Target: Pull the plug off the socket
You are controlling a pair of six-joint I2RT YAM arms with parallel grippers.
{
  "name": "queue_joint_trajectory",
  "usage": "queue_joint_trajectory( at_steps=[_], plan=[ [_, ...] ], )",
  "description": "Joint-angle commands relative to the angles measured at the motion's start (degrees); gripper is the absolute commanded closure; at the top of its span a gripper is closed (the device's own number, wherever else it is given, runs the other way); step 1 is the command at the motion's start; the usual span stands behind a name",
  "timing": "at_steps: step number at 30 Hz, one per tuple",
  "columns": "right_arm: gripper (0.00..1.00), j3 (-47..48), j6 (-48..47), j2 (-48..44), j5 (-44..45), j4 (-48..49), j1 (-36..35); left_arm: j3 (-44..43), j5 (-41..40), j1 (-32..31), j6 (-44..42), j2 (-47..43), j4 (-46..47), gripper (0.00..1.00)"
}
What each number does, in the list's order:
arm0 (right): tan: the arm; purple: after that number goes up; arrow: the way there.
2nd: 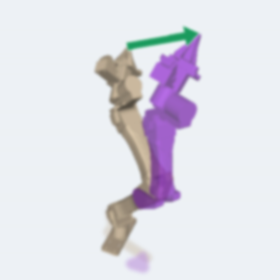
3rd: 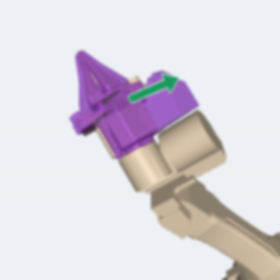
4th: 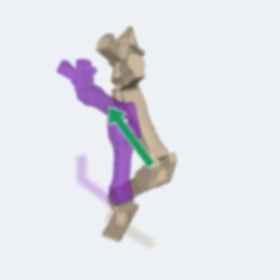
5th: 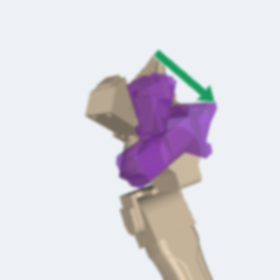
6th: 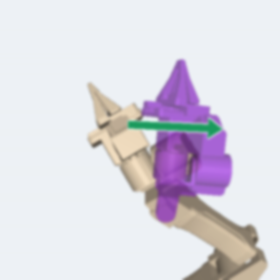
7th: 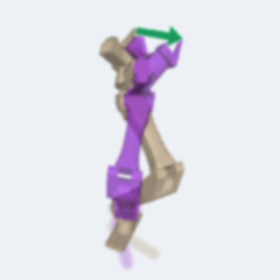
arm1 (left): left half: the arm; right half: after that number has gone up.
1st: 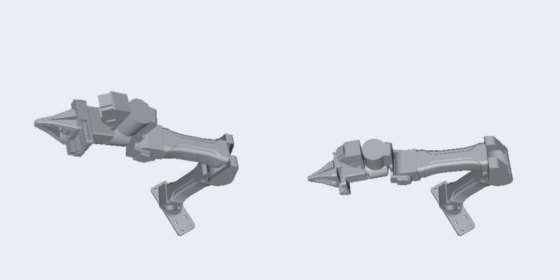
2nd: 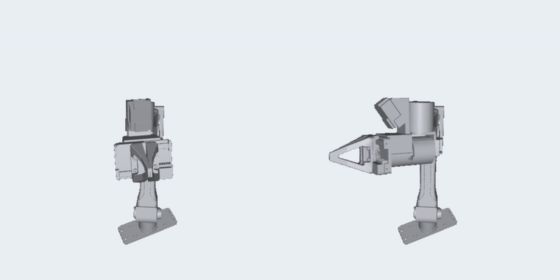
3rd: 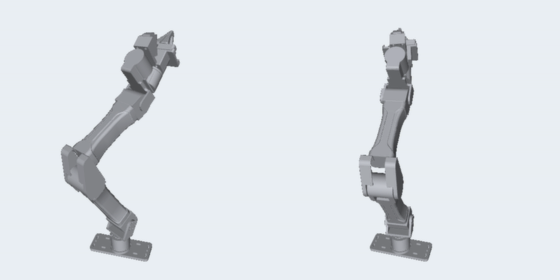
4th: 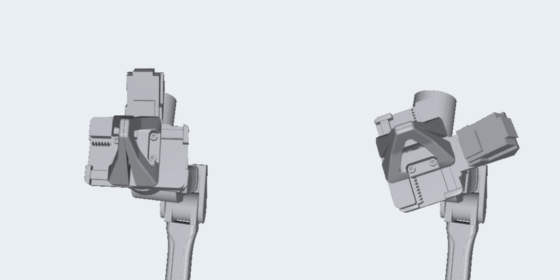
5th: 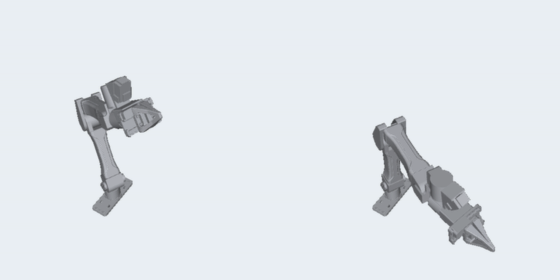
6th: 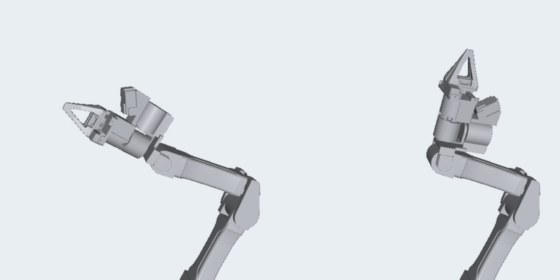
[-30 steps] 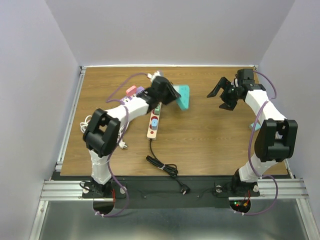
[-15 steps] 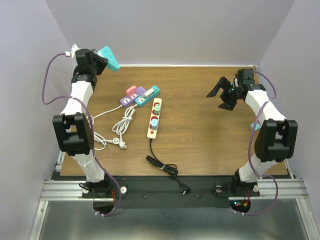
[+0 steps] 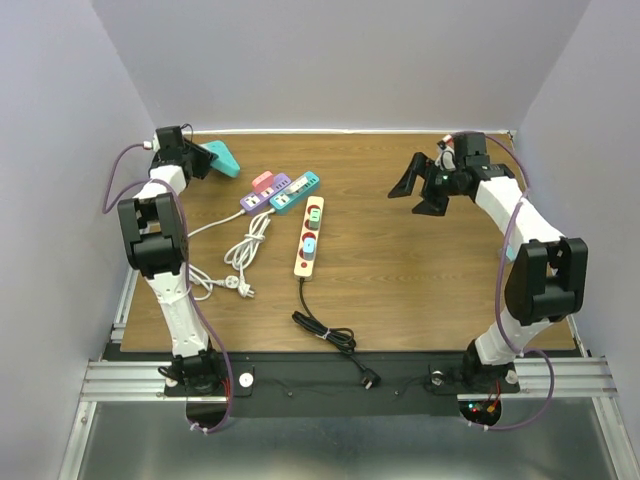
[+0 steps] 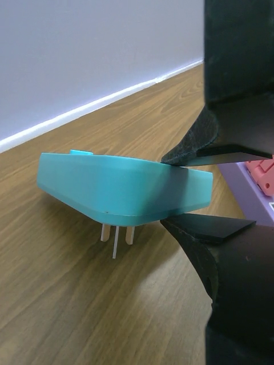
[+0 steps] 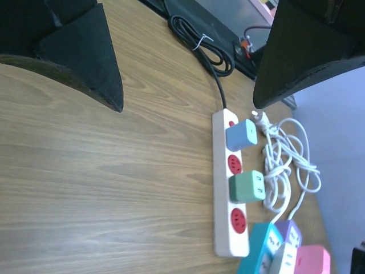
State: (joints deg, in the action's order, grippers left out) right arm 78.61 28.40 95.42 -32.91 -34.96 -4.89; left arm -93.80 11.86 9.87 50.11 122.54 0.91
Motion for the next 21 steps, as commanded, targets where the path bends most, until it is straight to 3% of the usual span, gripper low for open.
queue_joint_trajectory(
  at_steps=[1,3,10,16,21],
  plan=[
    [0.00,4.7,-2.1,1.1,-2.3,2.1,-3.8,-3.0,1.9,1.1,3.5,-1.5,4.9,0.65],
    [0.00,5.4,-1.8,2.1,-1.9,1.9,-5.6,-2.4,1.6,1.2,3.9,-1.4,4.9,0.51],
    [0.01,7.5,-0.7,4.2,-0.7,1.8,-9.3,0.9,0.3,2.0,5.6,-2.7,5.2,0.18],
    [0.01,10.9,-0.5,6.9,2.0,1.6,-14.4,2.3,-1.5,2.5,7.3,-5.6,-0.8,0.15],
    [0.02,13.9,0.1,10.8,6.7,0.3,-20.5,11.3,-2.3,1.7,6.6,-15.1,0.7,0.15]
  ],
)
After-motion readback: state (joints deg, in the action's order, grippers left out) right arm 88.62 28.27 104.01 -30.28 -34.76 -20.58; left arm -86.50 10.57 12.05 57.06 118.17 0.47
